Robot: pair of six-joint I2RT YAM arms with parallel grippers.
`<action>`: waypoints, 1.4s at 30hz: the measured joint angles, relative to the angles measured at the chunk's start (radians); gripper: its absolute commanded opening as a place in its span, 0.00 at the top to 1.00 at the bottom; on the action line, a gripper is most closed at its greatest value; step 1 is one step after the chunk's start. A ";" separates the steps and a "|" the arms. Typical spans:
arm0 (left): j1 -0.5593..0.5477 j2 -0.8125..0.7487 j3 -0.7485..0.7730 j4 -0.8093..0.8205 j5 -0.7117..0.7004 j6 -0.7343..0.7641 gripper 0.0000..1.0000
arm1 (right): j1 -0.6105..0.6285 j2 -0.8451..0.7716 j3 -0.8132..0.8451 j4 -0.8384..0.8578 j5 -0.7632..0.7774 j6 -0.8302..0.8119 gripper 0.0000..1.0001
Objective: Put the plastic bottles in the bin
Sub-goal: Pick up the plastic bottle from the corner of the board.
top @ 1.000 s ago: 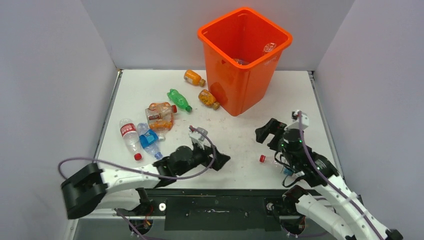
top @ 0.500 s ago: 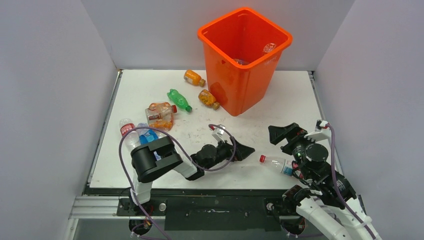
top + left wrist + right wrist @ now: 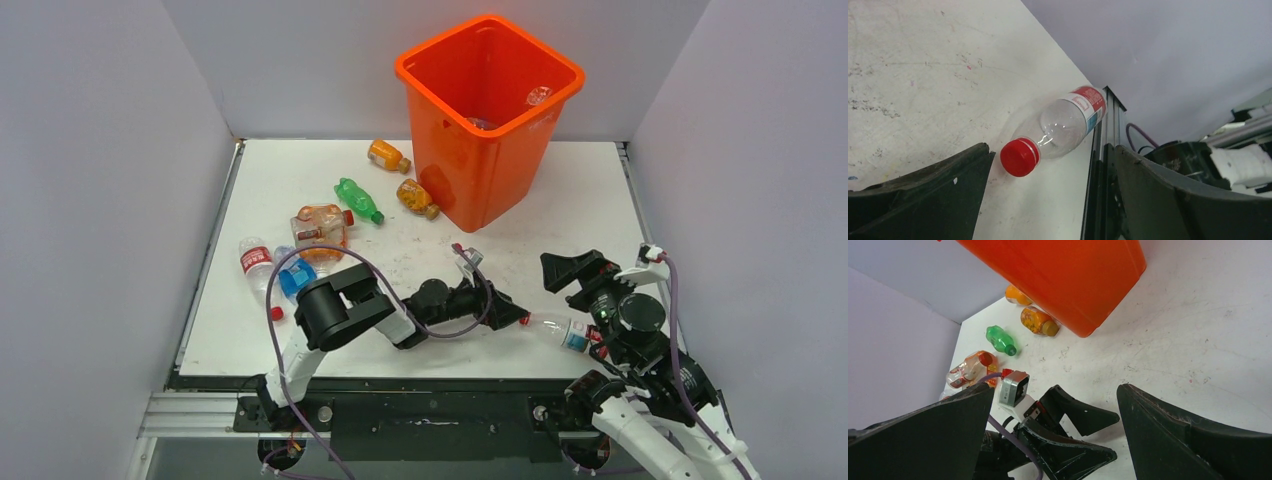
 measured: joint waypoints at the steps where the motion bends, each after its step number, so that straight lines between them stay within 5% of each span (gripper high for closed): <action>1: 0.008 0.003 0.000 0.002 0.034 0.030 0.07 | 0.000 -0.006 0.000 0.000 0.000 -0.003 0.00; 8: 0.023 -0.011 0.022 -0.061 0.221 0.364 0.03 | 0.000 -0.038 0.000 -0.001 0.001 -0.021 0.00; 15: -0.039 -0.101 0.101 -0.458 0.263 0.888 0.04 | 0.000 -0.039 0.008 -0.009 0.001 -0.028 0.00; 24: -0.048 -0.114 0.276 -0.884 0.235 1.368 0.03 | 0.000 -0.039 0.026 -0.016 0.001 -0.035 0.00; 28: -0.056 -0.096 0.340 -0.970 0.203 1.506 0.00 | 0.000 -0.039 0.032 -0.024 0.001 -0.037 0.00; 42: -0.098 -0.045 0.418 -1.079 0.172 1.694 0.21 | 0.000 -0.038 0.034 -0.032 0.001 -0.044 0.00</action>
